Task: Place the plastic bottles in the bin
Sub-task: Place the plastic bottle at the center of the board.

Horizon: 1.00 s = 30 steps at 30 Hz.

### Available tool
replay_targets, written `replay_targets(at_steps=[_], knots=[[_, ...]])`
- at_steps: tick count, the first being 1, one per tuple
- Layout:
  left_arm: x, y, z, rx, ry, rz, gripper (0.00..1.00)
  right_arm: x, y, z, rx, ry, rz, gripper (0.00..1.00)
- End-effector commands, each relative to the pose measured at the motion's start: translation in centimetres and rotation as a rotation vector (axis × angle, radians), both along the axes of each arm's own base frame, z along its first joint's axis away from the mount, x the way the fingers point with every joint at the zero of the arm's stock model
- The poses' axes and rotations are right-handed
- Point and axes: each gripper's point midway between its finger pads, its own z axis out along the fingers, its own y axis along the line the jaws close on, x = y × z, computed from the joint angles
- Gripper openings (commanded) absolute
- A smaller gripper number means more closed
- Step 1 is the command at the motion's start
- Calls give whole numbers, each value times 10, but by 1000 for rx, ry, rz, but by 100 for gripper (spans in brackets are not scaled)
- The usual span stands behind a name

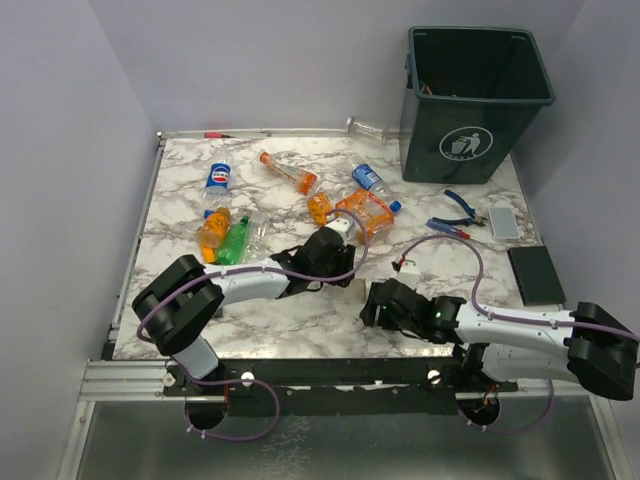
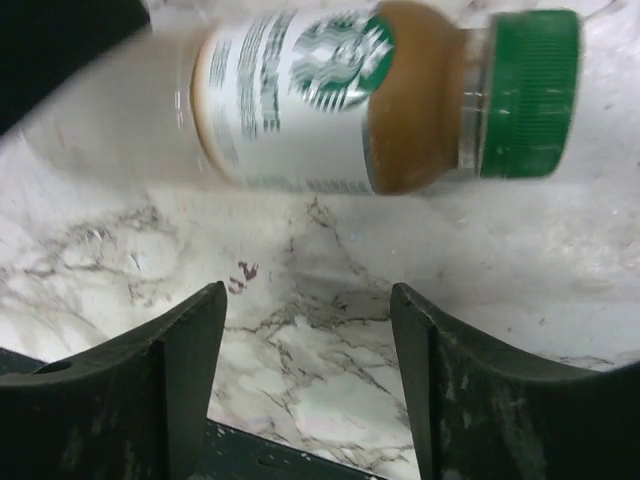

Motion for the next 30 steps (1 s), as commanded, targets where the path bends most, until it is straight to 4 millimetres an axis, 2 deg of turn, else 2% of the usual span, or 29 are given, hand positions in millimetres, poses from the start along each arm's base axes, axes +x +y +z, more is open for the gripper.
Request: replay_targets(at_steps=[1, 4, 7, 12, 13, 14, 17, 19, 24, 28, 30], knots=[[-25, 7, -3, -38, 43, 4, 49, 21, -11, 10, 28, -65, -101, 74], [-33, 15, 0, -65, 41, 24, 49, 29, -8, 17, 93, -73, -133, 79], [-36, 23, 6, -87, 25, 54, 50, 39, -9, 21, 144, -81, -159, 80], [-23, 41, 35, -94, -85, 131, 81, 45, -11, 35, 186, -115, -193, 82], [-20, 42, 44, -97, -114, 135, 95, 46, -12, 41, 202, -122, -203, 83], [-17, 42, 54, -106, -143, 132, 99, 45, -13, 46, 219, -127, -213, 83], [-16, 34, 80, -129, -206, 61, 99, 46, -23, 63, 255, -153, -263, 87], [-20, 21, 84, -118, -207, -33, 99, 47, -30, 79, 281, -186, -288, 89], [-33, -4, 56, -33, -61, -175, 99, 48, -44, 117, 342, -267, -319, 90], [-36, -7, 24, 71, 5, -174, 99, 49, -51, 137, 359, -308, -330, 90], [-40, -7, 9, 120, 40, -178, 99, 49, -52, 141, 353, -313, -326, 90]])
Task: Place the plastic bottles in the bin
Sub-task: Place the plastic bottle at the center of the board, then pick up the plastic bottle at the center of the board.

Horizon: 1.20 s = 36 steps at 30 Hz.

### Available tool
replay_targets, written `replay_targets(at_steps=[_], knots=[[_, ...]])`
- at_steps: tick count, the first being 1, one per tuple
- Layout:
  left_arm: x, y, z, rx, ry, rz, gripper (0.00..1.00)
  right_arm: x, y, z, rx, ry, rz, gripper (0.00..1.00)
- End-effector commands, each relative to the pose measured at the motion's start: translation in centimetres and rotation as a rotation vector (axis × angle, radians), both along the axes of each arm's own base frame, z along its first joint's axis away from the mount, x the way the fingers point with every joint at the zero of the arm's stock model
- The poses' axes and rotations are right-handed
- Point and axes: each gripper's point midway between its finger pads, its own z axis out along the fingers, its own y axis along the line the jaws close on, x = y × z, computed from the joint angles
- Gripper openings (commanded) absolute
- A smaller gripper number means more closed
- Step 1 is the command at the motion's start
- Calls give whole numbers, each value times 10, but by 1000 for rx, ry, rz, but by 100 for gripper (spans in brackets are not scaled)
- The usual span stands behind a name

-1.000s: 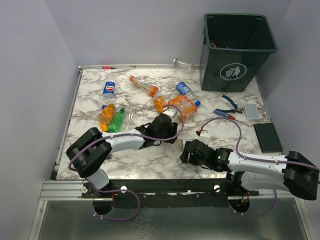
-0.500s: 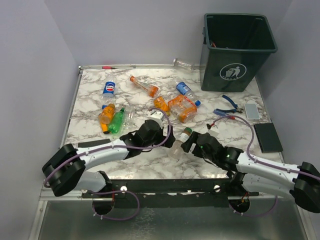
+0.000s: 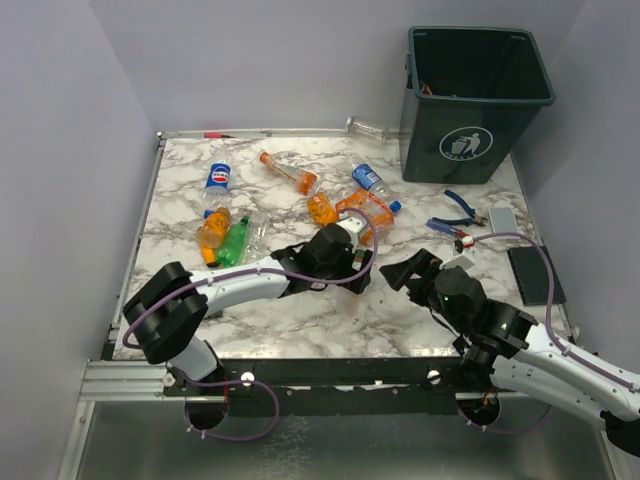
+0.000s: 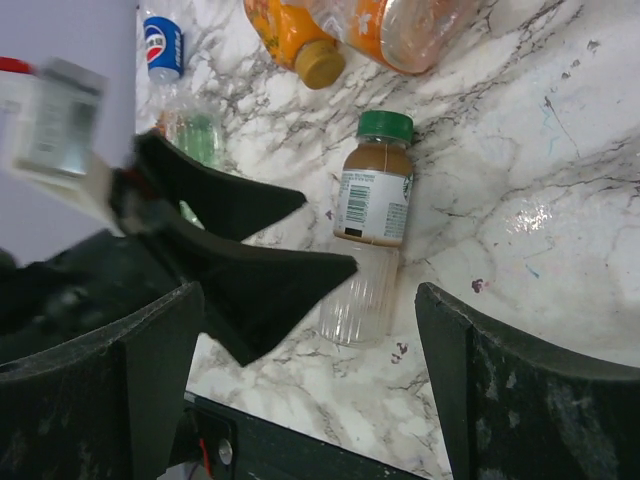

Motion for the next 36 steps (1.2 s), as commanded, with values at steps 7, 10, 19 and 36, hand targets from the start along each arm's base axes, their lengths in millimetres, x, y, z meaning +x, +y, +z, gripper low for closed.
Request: replay_targets(at_steps=[7, 10, 19, 36], knots=[[-31, 17, -71, 249, 148, -38, 98, 5, -11, 10, -55, -13, -46, 90], [-34, 17, -76, 259, 160, -43, 89, 6, -9, 10, -57, -16, -42, 90], [-38, 6, -66, 224, 146, -86, 41, 9, -5, 42, -53, -63, -18, 90], [-39, 15, 165, -296, -666, -301, 39, 28, 2, 241, -102, -606, 72, 90]])
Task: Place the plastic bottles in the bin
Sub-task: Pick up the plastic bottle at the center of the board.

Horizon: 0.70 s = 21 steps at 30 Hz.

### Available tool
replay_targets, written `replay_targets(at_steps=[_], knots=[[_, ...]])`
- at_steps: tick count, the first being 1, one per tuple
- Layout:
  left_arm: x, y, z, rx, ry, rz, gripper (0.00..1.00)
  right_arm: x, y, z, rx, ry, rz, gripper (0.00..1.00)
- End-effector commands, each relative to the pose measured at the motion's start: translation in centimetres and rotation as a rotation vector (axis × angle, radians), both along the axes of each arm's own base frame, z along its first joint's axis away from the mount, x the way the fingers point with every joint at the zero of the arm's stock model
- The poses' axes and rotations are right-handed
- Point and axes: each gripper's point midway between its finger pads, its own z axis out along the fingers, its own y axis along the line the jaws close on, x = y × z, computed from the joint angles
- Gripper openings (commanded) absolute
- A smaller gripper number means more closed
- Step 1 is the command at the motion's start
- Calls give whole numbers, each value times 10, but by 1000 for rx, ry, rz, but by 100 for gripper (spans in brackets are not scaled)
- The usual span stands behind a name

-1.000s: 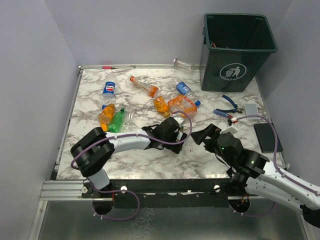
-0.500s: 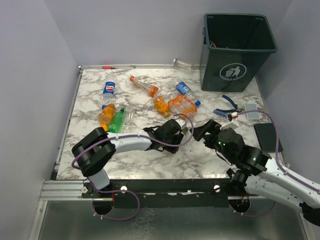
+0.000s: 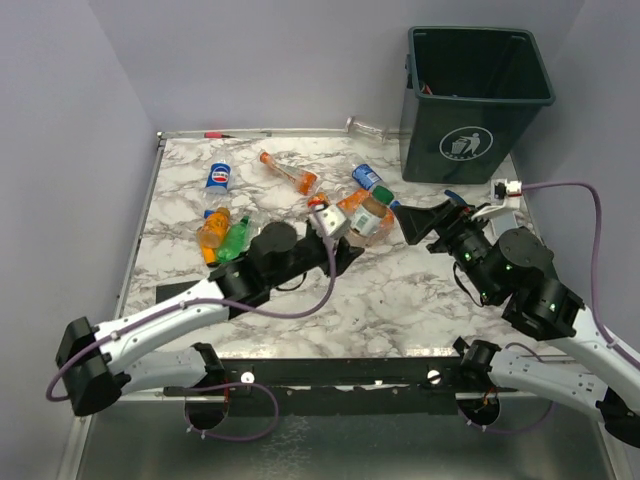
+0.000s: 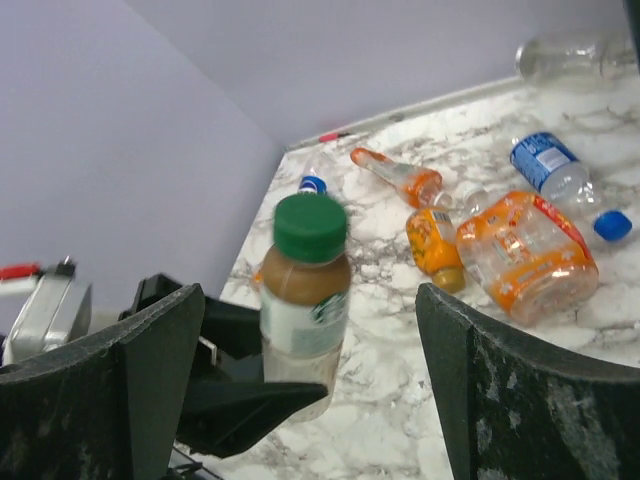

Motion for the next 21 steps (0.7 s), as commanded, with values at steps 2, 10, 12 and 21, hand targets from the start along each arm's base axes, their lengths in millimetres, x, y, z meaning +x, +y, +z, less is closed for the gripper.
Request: replay_targets(at_steps=[2, 10, 12, 21], knots=[[-32, 18, 10, -243, -238, -123, 37, -2, 13, 39, -11, -172, 80, 90], [-40, 31, 8, -332, -296, -115, 31, -6, 74, 33, -50, -125, 309, 88], [-43, 31, 10, -341, -296, -124, 31, -3, 87, 24, -72, -95, 337, 87], [-46, 39, 19, -385, -296, -108, 29, 9, 105, 1, -115, -31, 342, 81]])
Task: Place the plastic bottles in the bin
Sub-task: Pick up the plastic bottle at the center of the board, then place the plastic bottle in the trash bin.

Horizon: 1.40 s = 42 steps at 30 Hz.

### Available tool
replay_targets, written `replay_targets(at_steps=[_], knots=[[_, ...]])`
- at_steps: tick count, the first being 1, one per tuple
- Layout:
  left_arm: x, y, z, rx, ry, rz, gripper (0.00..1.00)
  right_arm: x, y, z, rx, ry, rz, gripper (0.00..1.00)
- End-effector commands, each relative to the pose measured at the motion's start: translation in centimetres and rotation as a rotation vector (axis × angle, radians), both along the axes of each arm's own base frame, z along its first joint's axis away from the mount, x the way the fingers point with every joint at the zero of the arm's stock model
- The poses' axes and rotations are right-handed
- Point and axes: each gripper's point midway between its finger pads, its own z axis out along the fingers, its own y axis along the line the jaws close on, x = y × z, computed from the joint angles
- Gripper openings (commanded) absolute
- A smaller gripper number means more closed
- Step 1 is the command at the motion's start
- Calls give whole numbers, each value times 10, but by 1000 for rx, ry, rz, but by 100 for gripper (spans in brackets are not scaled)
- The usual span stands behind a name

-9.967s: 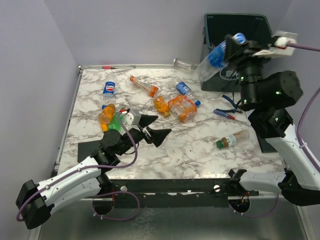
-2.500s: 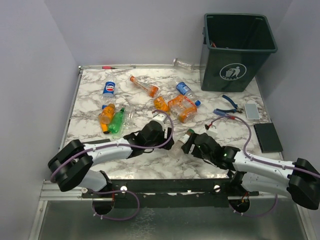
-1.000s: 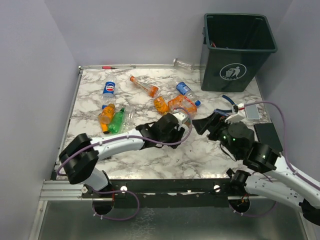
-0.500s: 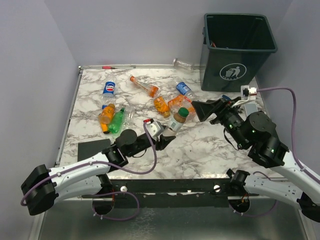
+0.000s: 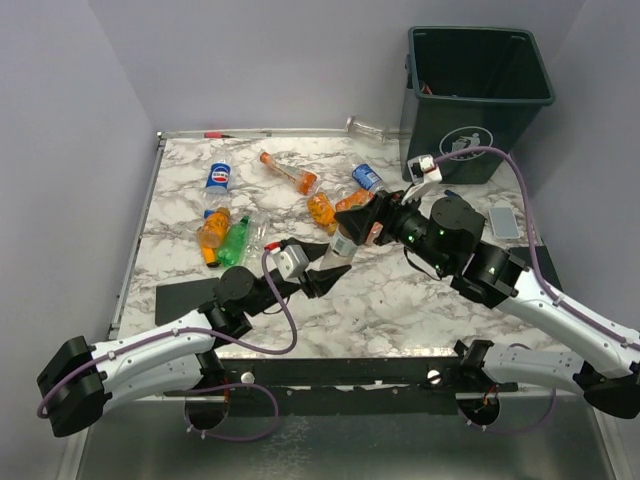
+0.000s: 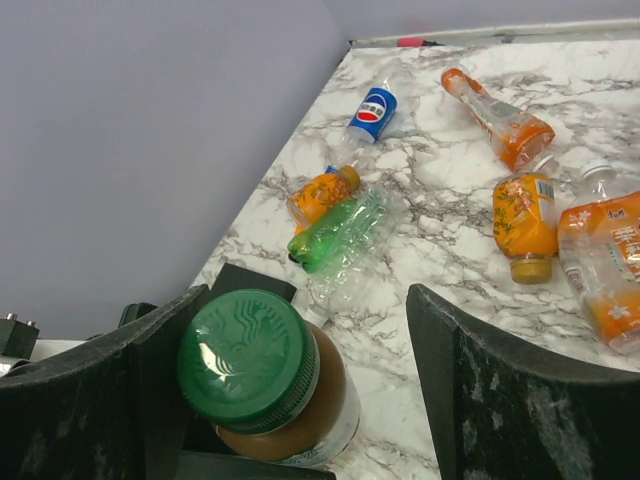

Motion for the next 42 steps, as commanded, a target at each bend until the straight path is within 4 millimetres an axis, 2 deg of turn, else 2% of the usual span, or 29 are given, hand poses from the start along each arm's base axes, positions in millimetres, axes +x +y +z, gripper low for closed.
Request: replay_targets(at_steps=[1, 6, 9, 11, 12, 14, 15, 17, 19, 21, 24, 27, 30, 32, 35, 39, 42], knots=[[-3, 5, 15, -60, -23, -3, 28, -6, 7, 11, 21, -4, 48, 79], [-2, 5, 15, -59, -20, 3, 27, -9, 11, 4, 28, 9, 73, 64], [-1, 4, 14, -59, -13, 2, 28, -9, 12, -2, 20, 20, 76, 45], [0, 4, 14, -63, -1, 10, 34, -9, 13, -3, 18, 22, 80, 32], [2, 5, 14, -67, 6, 17, 41, -10, 13, -2, 20, 22, 80, 24], [3, 5, 14, -73, 19, 22, 66, -9, 10, -2, 17, 24, 65, 3], [3, 5, 14, -75, 22, 25, 79, -8, 7, -1, 16, 23, 53, 1], [3, 6, 15, -80, 31, 28, 97, -6, 1, 5, 9, 7, 29, 0], [6, 8, 16, -80, 38, 47, 99, -3, -12, 22, -13, -32, -18, 0], [11, 13, 19, -85, 45, 86, 99, 6, -36, 55, -41, -104, -122, 1], [22, 26, 21, -93, 50, 175, 99, 20, -89, 128, -35, -277, -361, 0], [36, 41, 22, -103, 60, 285, 99, 25, -159, 194, 38, -440, -705, 0], [50, 56, 19, -109, 89, 401, 99, 22, -215, 237, 73, -597, -1015, 0], [59, 65, 15, -105, 110, 478, 99, 39, -225, 254, 23, -640, -1092, 0], [66, 71, 10, -85, 130, 532, 99, 93, -229, 265, 6, -604, -1102, 0], [66, 70, 8, -78, 143, 532, 99, 153, -249, 264, 13, -604, -1197, 0], [67, 68, 10, -70, 134, 530, 99, 194, -281, 252, 21, -596, -1289, 0]])
